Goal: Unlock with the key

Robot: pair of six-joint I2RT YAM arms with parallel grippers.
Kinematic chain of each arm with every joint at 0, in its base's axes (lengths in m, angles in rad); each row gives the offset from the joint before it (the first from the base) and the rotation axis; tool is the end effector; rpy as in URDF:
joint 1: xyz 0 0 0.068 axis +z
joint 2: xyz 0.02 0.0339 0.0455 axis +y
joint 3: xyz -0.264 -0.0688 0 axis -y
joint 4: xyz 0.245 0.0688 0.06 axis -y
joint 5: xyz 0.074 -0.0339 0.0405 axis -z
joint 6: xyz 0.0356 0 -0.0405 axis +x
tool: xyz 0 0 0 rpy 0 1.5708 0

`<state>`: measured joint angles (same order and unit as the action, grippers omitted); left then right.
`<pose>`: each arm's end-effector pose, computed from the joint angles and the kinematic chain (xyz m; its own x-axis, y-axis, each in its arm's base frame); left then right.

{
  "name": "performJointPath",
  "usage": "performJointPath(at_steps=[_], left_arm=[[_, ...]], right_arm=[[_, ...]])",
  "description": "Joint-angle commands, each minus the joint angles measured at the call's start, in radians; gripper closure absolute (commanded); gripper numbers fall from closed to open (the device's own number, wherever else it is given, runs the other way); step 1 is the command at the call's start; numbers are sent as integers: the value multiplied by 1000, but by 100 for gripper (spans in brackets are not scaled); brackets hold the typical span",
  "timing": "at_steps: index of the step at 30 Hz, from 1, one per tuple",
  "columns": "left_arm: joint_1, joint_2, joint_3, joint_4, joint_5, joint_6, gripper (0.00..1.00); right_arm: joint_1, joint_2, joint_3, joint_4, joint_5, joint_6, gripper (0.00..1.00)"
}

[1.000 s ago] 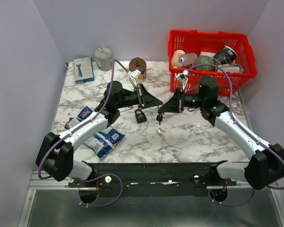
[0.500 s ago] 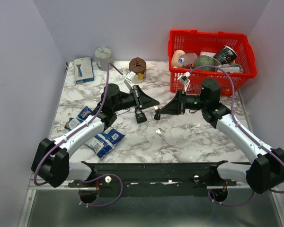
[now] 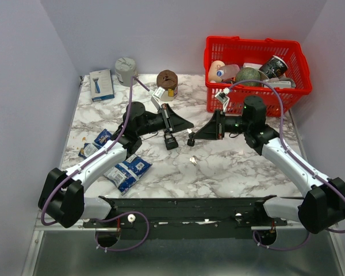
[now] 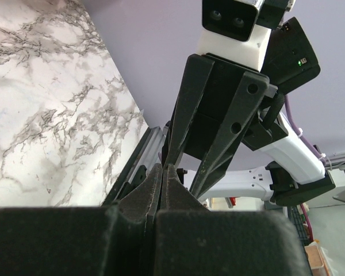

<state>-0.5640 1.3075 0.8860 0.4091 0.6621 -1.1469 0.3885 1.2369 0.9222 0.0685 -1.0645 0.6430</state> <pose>0.2431 -0.1797 0.3216 -0.8622 -0.3053 -0.4043 0.3776 0.1450 -0.9146 0.2414 0.1324 0.3219 -0.7613 0.0026 -0.6484 -0.6400 0.1574 0.7521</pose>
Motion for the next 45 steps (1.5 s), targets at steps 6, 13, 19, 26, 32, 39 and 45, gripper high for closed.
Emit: performJointPath(at_steps=[6,13,19,26,32,39,45], left_arm=[[3,10,8,17,-2,3,100],[0,13,25,-24,-13,24,100],[-5,-66,70,-232,-163,188,26],[-11,-152,94,-642,-628,342,1],[44,-143,-59,-574,-668,204,1],[30,149,157,-872,-708,243,18],[-10,347,315,-1012,-778,231,21]], right_arm=[[-4,32,-23,132,-71,63,80],[-4,44,-54,209,-71,124,99],[-19,6,-88,197,49,127,99],[-135,-120,-167,152,182,126,99],[-160,-214,-171,30,256,42,99],[-160,-376,-167,-208,391,-74,99],[-158,-516,-229,-249,448,-59,99]])
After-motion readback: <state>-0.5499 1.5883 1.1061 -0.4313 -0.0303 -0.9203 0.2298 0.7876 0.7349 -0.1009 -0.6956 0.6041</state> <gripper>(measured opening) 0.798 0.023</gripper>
